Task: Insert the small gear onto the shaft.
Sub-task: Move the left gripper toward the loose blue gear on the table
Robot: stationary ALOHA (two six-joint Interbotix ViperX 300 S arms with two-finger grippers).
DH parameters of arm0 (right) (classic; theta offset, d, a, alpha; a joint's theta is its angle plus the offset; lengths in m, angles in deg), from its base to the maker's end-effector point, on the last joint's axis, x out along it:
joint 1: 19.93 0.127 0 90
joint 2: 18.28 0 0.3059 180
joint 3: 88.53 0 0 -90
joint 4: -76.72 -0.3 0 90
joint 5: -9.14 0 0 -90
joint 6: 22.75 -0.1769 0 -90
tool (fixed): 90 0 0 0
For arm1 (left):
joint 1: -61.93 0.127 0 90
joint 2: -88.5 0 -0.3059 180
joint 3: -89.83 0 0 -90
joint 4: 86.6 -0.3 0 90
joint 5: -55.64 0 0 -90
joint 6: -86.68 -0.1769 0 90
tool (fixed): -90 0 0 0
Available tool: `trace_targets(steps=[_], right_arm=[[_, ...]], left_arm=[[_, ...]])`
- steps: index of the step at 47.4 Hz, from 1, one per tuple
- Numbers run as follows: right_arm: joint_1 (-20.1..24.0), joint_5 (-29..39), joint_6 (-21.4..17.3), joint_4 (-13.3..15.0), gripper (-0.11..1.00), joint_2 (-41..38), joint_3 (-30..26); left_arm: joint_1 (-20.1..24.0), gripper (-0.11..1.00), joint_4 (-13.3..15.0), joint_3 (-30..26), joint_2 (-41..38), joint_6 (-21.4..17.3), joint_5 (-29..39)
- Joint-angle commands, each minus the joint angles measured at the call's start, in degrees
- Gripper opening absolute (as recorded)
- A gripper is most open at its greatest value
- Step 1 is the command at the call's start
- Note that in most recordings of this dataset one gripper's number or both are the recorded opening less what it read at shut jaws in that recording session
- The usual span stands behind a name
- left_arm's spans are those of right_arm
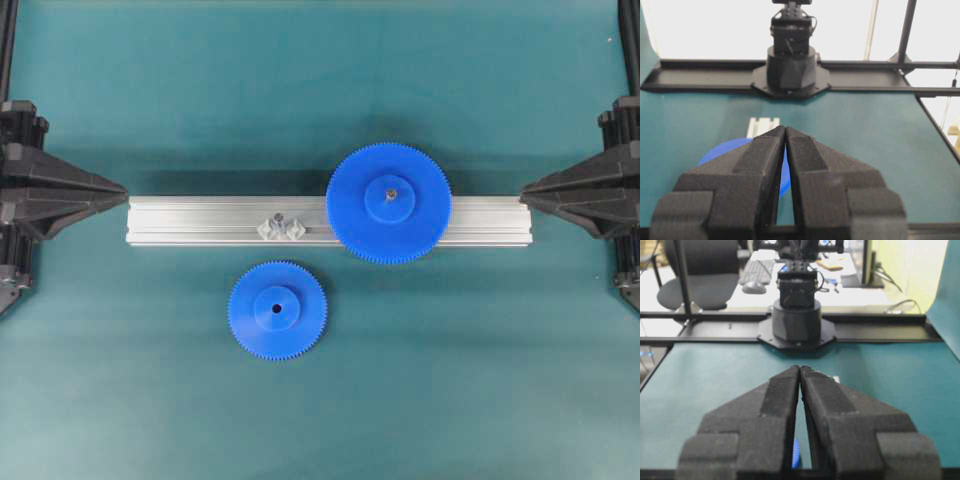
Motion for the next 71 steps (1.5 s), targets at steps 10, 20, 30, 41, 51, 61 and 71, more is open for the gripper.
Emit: trace_targets(steps=[10, 20, 30, 41, 51, 61, 71], right_arm=[[0.00, 10.55, -2.72, -2.55, 0.12, -2.64, -1.58], [-0.09, 12.13, -3.25, -2.37, 0.08, -2.46, -2.11], [-0.09, 15.21, -3.43, -2.37, 0.08, -2.72, -1.93], [-0.18, 22.68, -5.54, -2.46, 0.08, -2.72, -1.93], [-0.35, 25.40, -6.50, -2.46, 0.08, -2.64, -1.32], [-1.58, 25.58, -6.59, -2.46, 0.08, -2.64, -0.97], [-2.64, 26.28, -6.50, -2.37, 0.08, -2.81, -0.97]], left_arm=[[-1.14, 0.02, -0.79, -1.49, -1.05, 2.37, 6.24], [-1.93, 0.00, -0.79, -2.72, -1.67, 2.46, 9.58], [-3.87, 0.00, -0.88, -4.31, -5.98, 2.46, 13.01], [-4.31, 0.00, -0.88, -5.36, -10.63, 2.55, 17.40], [-4.31, 0.00, -0.88, -7.12, -12.48, 2.72, 19.78], [-4.48, 0.00, -0.79, -8.96, -15.64, 2.72, 21.53], [-5.27, 0.00, -0.88, -11.07, -20.92, 4.66, 23.03]])
